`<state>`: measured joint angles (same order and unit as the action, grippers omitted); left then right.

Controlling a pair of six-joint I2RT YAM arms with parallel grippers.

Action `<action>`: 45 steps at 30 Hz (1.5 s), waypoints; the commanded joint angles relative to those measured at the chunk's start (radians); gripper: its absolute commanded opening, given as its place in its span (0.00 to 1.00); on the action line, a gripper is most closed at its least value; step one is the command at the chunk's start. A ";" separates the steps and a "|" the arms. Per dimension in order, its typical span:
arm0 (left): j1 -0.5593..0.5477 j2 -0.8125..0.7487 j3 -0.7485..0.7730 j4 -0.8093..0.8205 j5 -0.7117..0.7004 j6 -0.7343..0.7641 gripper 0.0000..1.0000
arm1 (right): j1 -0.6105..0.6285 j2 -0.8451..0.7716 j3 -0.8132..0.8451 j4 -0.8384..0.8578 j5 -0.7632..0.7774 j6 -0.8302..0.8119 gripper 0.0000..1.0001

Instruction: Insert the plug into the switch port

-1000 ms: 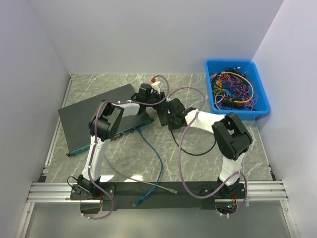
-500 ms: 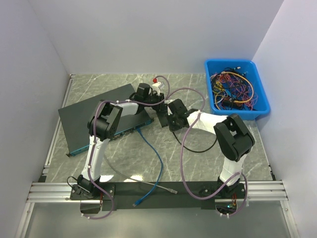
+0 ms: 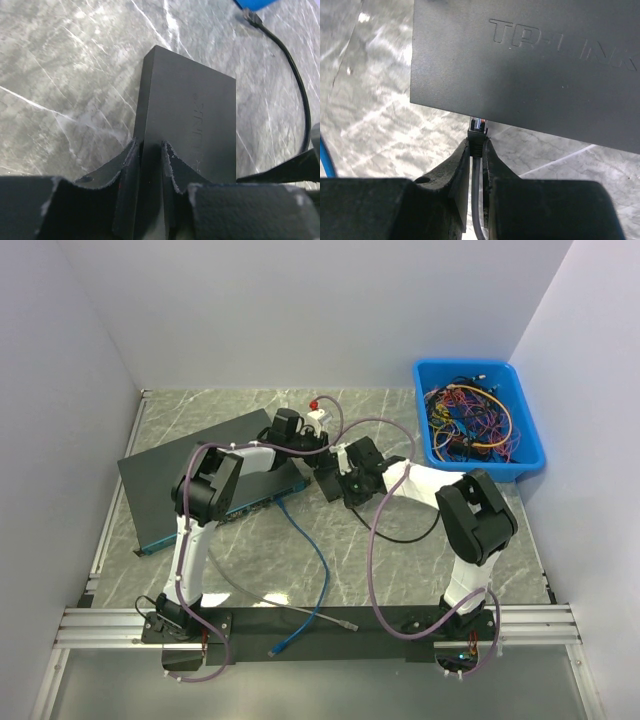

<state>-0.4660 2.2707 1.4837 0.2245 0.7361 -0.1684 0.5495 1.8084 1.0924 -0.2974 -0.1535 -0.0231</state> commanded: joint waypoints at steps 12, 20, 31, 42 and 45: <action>-0.043 0.049 -0.057 -0.300 0.174 0.063 0.24 | -0.020 -0.001 0.162 0.123 -0.072 -0.175 0.00; -0.046 0.076 -0.031 -0.332 0.200 0.072 0.24 | -0.016 0.049 0.187 0.159 -0.048 -0.129 0.00; -0.053 0.082 -0.020 -0.344 0.177 0.075 0.24 | -0.013 0.022 0.176 0.232 0.055 -0.072 0.01; 0.015 0.044 -0.079 -0.231 0.140 -0.039 0.25 | 0.036 -0.066 0.106 0.158 0.152 -0.021 0.47; 0.029 0.030 -0.097 -0.177 0.131 -0.062 0.25 | 0.059 -0.106 0.077 0.135 0.209 0.015 0.48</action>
<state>-0.4278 2.2704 1.4628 0.2077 0.8360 -0.1940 0.5850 1.7985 1.1610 -0.3481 -0.0406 -0.0319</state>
